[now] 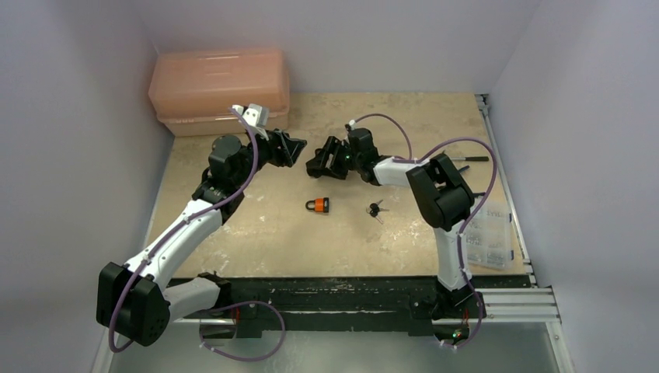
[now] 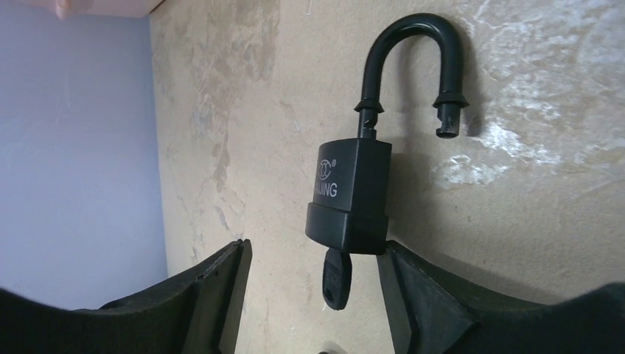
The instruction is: Unlock with the key
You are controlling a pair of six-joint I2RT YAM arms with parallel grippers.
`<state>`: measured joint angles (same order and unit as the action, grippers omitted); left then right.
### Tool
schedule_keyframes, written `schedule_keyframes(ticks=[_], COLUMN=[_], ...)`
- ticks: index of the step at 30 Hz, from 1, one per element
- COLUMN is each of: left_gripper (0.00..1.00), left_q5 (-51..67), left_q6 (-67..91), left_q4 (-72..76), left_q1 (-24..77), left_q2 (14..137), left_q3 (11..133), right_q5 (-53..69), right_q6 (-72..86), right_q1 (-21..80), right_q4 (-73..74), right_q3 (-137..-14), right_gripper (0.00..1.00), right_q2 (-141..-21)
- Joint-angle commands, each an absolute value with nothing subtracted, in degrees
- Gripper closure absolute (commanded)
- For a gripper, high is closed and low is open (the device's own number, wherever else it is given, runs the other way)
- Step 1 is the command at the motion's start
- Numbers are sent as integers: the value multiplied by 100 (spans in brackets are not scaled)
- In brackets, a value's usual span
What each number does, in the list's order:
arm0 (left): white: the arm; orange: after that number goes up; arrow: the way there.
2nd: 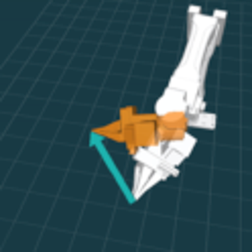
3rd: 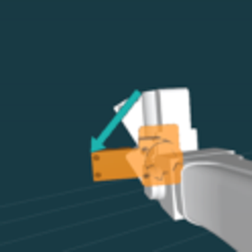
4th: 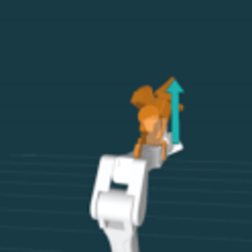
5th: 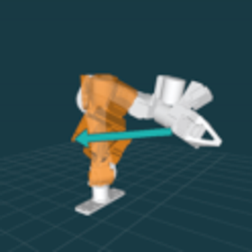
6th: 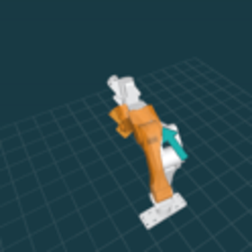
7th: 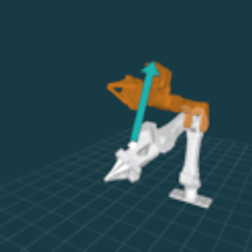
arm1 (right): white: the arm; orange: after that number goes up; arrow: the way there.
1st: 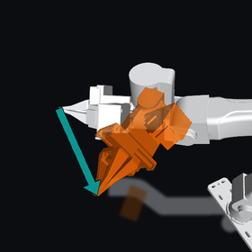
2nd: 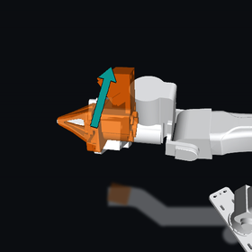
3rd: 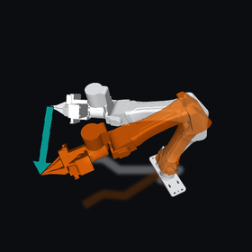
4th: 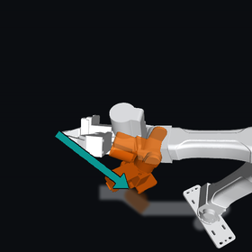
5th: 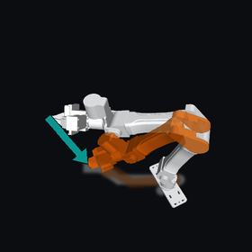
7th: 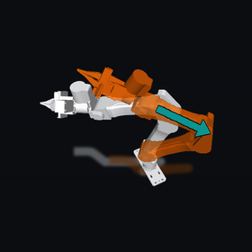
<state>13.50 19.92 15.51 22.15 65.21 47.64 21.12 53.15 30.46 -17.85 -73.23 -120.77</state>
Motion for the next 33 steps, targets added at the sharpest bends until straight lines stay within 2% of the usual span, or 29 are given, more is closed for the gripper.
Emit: schedule_keyframes(ticks=[1,10,18,22,25,29,33], left_gripper=[38,38,38,39,39,39,39], left_q5=[1433,1317,1210,951,814,804,681], left_q6=[1909,1907,1885,1844,1828,1817,1736], left_q4=[1705,1661,1524,1245,1196,1162,1097], left_q1=[2188,2188,2188,2188,2188,2187,2197], left_q2=[6528,6545,6587,6627,6636,6627,6640], left_q3=[4808,4821,4912,5030,5061,5054,5064], right_q5=[2135,1637,446,106,363,1185,1008], right_q6=[5286,4532,3709,3425,3138,2867,2435], right_q1=[2942,2900,2907,3021,3217,3427,3867], right_q4=[-2034,-1148,54,489,452,36,362], right_q3=[-7220,-6935,-6334,-5978,-5789,-5784,-6419], right_gripper=[29,23,18,20,25,30,33], right_q2=[-11604,-10770,-9388,-8910,-8812,-9052,-9594])
